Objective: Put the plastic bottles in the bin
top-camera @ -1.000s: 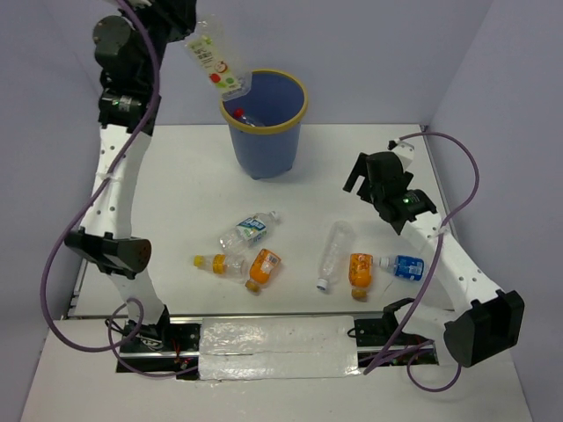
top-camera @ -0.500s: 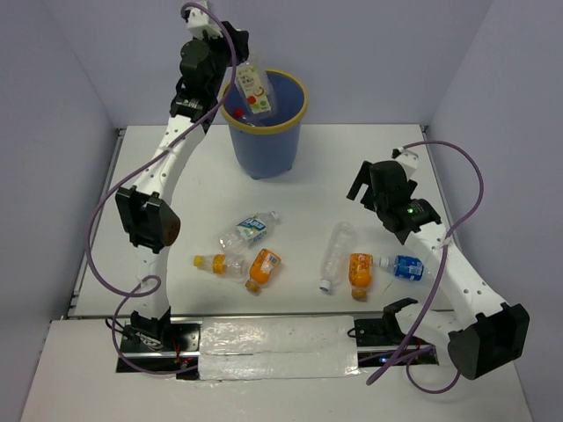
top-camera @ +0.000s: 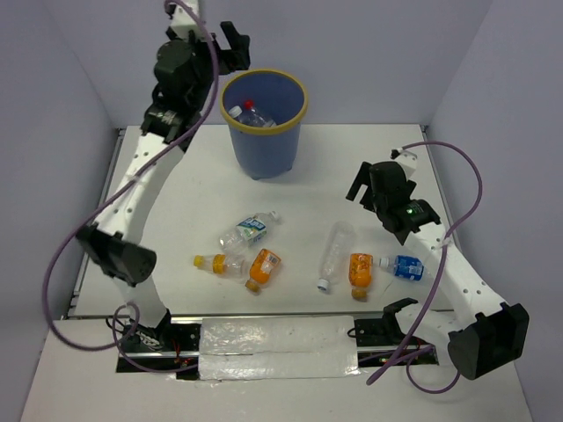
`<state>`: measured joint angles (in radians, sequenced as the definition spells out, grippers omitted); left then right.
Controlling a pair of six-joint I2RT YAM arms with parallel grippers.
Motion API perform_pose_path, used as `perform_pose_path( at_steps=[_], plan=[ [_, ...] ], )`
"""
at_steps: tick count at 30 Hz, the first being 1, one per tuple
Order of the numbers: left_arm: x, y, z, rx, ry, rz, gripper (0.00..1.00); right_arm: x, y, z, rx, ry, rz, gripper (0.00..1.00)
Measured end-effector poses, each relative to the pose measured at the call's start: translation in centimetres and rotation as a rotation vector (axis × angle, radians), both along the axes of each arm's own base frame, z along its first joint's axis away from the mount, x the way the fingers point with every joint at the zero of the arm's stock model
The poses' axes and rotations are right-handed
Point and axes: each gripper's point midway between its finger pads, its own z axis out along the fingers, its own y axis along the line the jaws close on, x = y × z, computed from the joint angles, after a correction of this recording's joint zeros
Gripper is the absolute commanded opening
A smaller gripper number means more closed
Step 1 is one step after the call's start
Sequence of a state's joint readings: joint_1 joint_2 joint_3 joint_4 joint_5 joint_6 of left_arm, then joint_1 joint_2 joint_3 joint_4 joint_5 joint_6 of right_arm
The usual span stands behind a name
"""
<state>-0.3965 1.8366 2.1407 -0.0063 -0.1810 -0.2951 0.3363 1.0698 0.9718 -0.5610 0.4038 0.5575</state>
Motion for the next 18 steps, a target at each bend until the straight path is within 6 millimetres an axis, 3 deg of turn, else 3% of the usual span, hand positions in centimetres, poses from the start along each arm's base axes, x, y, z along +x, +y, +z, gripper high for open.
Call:
perform_pose_path(
  at_steps=[4, 7, 10, 15, 18],
  plan=[
    [-5.7, 3.7, 2.4, -0.008, 0.005, 0.057, 0.99, -0.4, 0.0, -0.9, 0.006, 0.019, -0.003, 0.99],
    [-8.6, 5.5, 0.1, 0.003, 0.075, 0.087, 0.99, -1.1, 0.3, -2.3, 0.032, 0.050, 0.000, 0.96],
    [-10.0, 6.8, -6.5, 0.028, 0.243, 0.133, 0.99, -2.2, 1.0, -4.1, 0.066, 0.093, 0.013, 0.95],
    [-11.8, 8.5, -20.2, 0.101, 0.596, 0.232, 0.99, -3.8, 2.7, -7.3, 0.114, 0.191, 0.057, 0.95],
    [-13.4, 9.4, -24.3, 0.138, 0.726, 0.268, 0.99, -4.0, 3.6, -9.4, 0.122, 0.255, 0.081, 0.96]
  ],
)
